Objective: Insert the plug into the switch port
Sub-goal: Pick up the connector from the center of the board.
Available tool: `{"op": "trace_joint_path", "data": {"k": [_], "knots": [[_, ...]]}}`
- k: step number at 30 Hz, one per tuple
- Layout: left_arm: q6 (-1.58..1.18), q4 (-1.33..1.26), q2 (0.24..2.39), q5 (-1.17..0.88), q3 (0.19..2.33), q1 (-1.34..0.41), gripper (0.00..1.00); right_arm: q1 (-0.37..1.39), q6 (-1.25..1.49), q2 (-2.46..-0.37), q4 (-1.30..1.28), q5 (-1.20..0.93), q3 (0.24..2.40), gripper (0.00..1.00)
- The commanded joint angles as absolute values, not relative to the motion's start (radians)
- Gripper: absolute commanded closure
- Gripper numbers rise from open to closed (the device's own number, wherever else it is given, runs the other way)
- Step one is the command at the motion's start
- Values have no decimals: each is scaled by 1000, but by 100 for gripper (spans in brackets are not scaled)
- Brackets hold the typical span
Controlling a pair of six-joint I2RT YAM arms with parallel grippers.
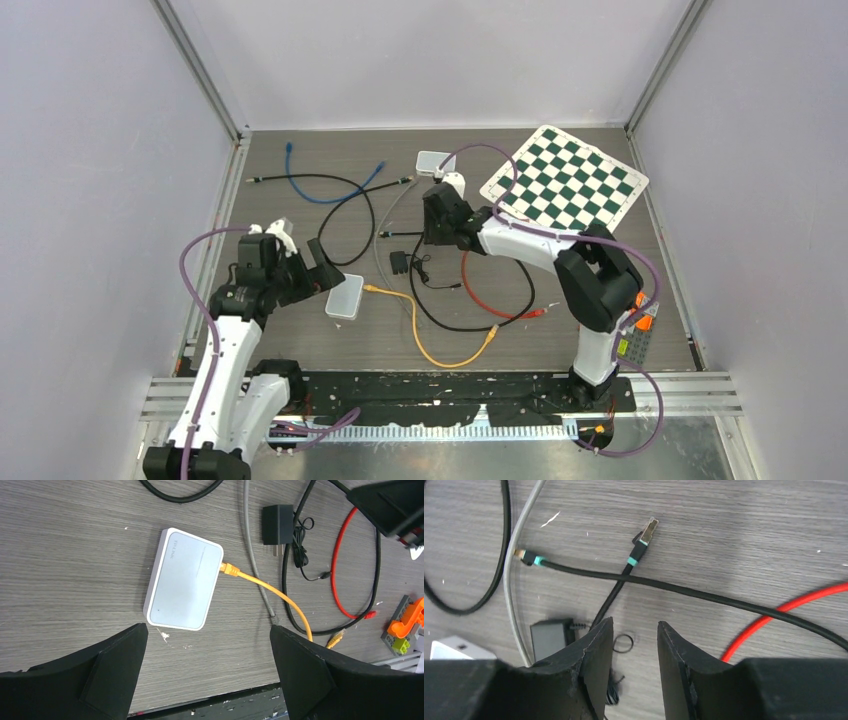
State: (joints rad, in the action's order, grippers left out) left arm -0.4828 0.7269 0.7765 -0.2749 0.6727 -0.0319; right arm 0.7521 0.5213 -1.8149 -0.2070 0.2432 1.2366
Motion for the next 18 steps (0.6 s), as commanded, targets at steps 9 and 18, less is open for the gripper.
{"op": "trace_joint_path", "data": {"k": [9, 18], "knots": [[-470, 675, 751, -304, 670, -61, 3, 753, 834, -2043, -338, 386, 1507, 56], [-474, 678, 763, -299, 671, -64, 3, 749, 407, -2059, -242, 136, 1567, 54]]}}
